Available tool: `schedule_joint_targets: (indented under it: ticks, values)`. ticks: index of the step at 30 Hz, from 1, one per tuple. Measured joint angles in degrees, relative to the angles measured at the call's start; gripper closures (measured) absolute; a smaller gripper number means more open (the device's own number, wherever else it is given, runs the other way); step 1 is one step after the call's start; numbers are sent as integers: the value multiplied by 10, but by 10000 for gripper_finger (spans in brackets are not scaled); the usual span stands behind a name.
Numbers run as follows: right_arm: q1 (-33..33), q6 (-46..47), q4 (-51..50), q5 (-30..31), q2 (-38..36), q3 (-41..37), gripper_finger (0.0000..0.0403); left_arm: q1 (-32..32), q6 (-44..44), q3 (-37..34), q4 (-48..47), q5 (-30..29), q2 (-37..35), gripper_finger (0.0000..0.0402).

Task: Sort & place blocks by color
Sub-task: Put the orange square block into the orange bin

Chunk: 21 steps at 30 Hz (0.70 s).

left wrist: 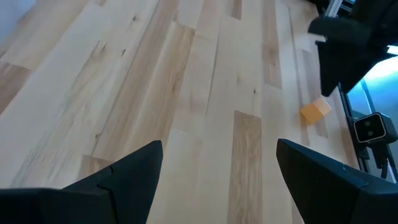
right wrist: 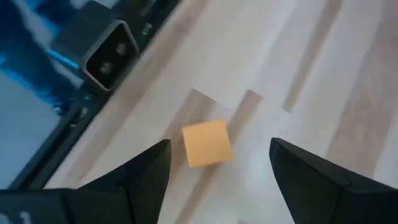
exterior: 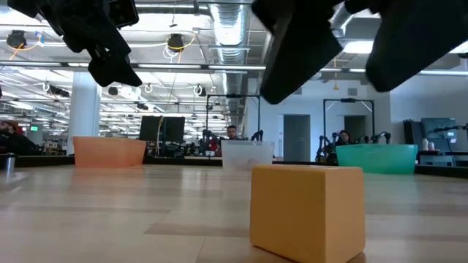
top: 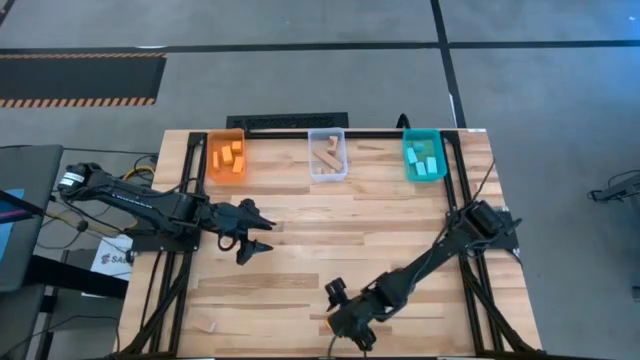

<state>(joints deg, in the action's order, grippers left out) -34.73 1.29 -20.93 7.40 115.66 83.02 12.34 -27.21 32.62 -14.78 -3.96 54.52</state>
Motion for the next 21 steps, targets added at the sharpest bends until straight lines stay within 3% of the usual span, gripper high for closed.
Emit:
schedule_joint_targets:
  ticks: [6,13,17,21]
  values:
    - [24,-57,3,-48,0,-6,112,0,-3,0,-10,-6,0,98]
    - [25,-63,60,-94,42,-16,112,0,-5,0,-19,-12,0,98]
    - [17,-64,59,-21,54,-14,112,0,-5,0,-27,-13,0,98]
    - [20,-63,70,-12,56,-14,112,0,-4,0,-30,-14,0,98]
